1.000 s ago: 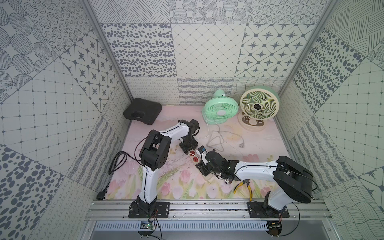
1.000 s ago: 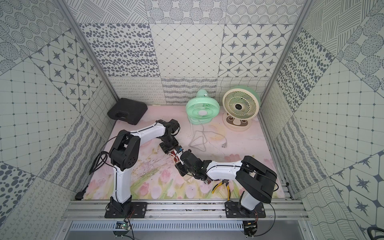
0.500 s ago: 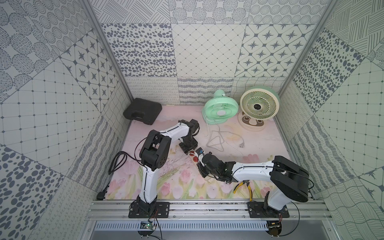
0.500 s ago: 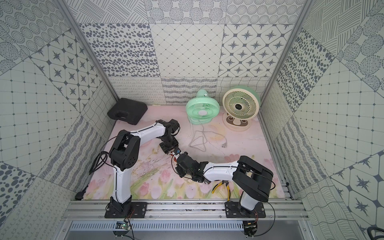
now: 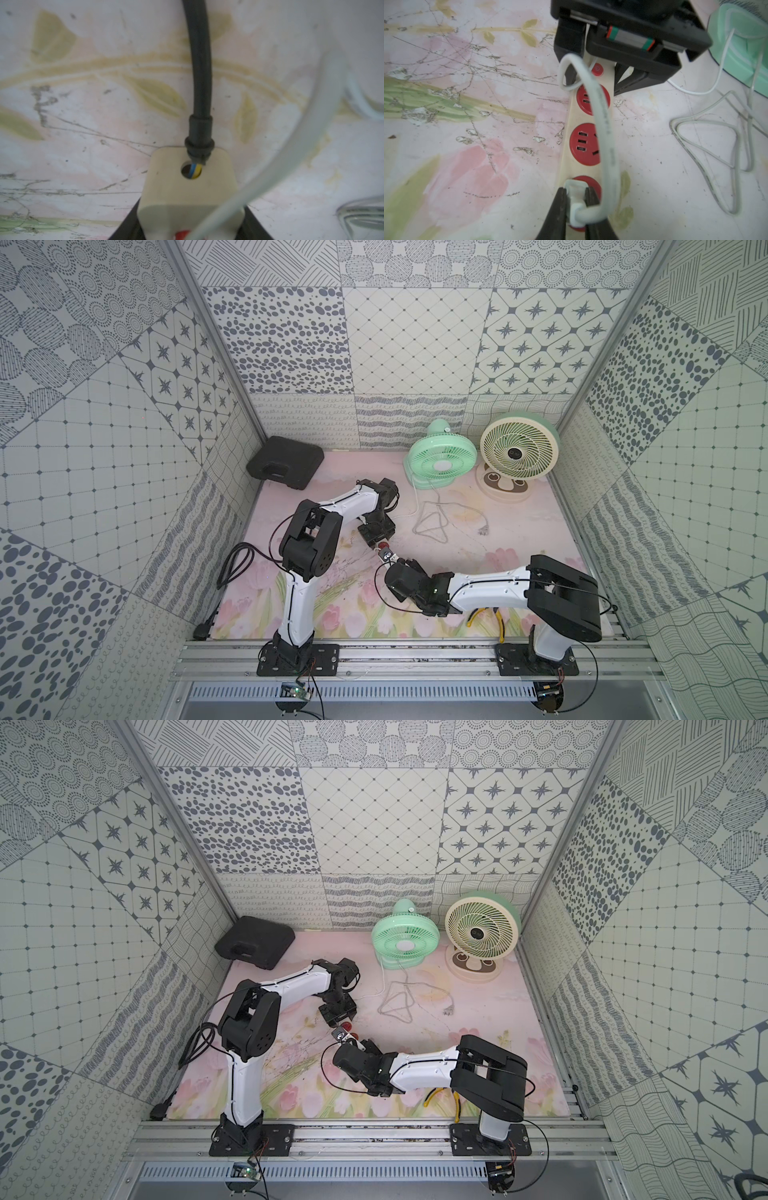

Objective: Unplug the desk fan from the power strip
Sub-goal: Remove the plug from the socket.

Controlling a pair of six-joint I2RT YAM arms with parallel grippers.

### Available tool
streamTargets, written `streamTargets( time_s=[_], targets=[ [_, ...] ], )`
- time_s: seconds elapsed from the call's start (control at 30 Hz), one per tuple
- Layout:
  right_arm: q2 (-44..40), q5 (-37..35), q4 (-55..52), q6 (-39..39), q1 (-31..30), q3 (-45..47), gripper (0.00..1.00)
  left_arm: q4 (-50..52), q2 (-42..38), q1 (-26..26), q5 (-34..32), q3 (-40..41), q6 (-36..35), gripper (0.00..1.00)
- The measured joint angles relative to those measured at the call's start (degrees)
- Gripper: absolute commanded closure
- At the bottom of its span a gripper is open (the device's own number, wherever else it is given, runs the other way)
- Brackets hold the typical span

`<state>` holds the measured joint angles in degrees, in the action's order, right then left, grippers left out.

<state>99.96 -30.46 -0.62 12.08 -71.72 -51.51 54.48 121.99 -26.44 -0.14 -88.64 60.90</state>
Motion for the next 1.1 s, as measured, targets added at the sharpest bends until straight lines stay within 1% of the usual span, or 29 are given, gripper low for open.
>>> streamTargets(
  time_s=[0.13,0.33,0.43,0.57,0.77,0.87,0.97,1.1],
  targets=[
    [0.6,-2.1,-0.5,-0.7,-0.7,-0.5,1.00,0.1,0.1,0.1,0.1,-0.1,-0.2,1.00],
    [0.5,-1.9,-0.5,-0.5,-0.6,-0.5,1.00,0.1,0.1,0.1,0.1,-0.1,-0.2,1.00],
    [0.1,-0.5,-0.5,0.3,-0.1,-0.3,1.00,0.1,0.1,0.1,0.0,-0.1,-0.2,1.00],
    [-1.7,5.0,1.3,2.7,2.3,1.5,1.00,0.0,-0.2,0.1,-0.1,0.1,-0.2,1.00],
    [-4.9,17.1,6.3,9.3,8.2,5.8,1.00,-0.4,-0.8,0.1,-0.2,0.5,-0.2,1.00],
    [-5.6,21.9,8.3,12.3,10.4,7.2,1.00,-0.6,-1.1,0.1,-0.2,0.7,-0.2,1.00],
    [-5.9,24.9,9.4,14.3,11.7,7.8,1.00,-0.9,-1.3,0.1,-0.3,1.0,-0.1,1.00],
    [-5.9,26.4,9.7,15.2,12.2,8.0,1.00,-1.0,-1.4,0.1,-0.3,1.1,-0.1,1.00]
  ],
)
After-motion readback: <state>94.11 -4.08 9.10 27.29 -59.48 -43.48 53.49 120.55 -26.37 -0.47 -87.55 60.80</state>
